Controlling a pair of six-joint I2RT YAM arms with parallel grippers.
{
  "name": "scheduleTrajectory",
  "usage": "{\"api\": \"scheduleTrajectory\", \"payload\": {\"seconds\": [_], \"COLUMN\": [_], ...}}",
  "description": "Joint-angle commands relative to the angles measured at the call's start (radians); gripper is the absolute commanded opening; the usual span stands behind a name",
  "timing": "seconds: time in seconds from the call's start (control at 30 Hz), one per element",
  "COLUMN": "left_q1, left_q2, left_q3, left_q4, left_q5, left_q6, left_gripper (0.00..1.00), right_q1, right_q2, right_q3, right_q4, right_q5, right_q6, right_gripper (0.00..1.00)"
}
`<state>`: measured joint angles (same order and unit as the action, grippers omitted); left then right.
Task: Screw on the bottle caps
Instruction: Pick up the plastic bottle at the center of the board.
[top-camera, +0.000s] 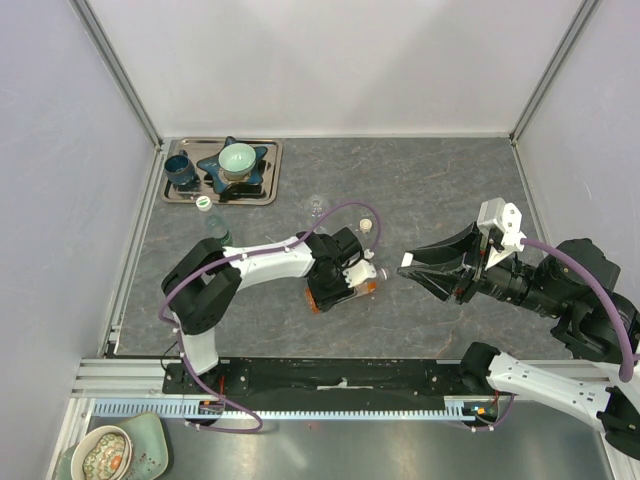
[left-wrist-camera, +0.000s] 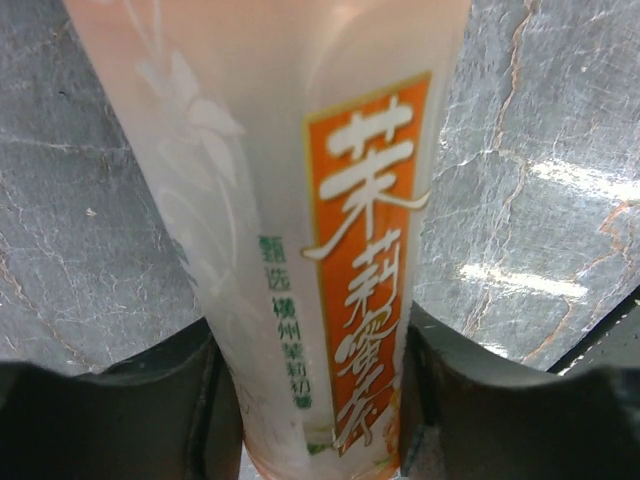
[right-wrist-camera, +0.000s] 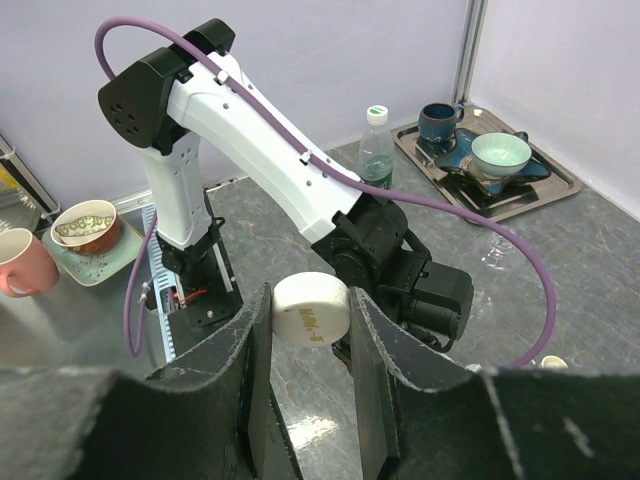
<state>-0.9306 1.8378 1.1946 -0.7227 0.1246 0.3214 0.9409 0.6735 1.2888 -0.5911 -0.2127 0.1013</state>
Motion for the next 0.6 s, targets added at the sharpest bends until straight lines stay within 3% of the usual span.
{"api": "scheduleTrajectory", "payload": {"seconds": [0.0, 0.13, 0.27, 0.57], "left_q1": [-0.02, -0.022, -0.022, -0.011], "left_q2": [-0.006, -0.052, -0.156, -0.593], "left_q3": [-0.041, -0.064, -0.07, -0.067], "left_q4": [-0.001, -0.001, -0.03, -0.125], "left_q5": [0.001, -0.006, -0.009, -0.075], "left_q6": [-0.03, -0.009, 0.05, 0.268], "left_gripper": [0.49, 0.56, 0.56, 0.51], "right_q1": [0.006, 0.004, 0.006, 0.006], "right_q2": [-0.003, 0.006, 0.018, 0.044], "right_q3": [0.004, 0.015, 0.03, 0.07], "right_q4": [0.031, 0.028, 0.025, -0.045], "right_q5": [0.001, -0.008, -0.014, -0.04], "right_q6": [0.009, 0.011, 0.009, -0.025], "right_gripper": [0.2, 0.2, 0.2, 0.2]}}
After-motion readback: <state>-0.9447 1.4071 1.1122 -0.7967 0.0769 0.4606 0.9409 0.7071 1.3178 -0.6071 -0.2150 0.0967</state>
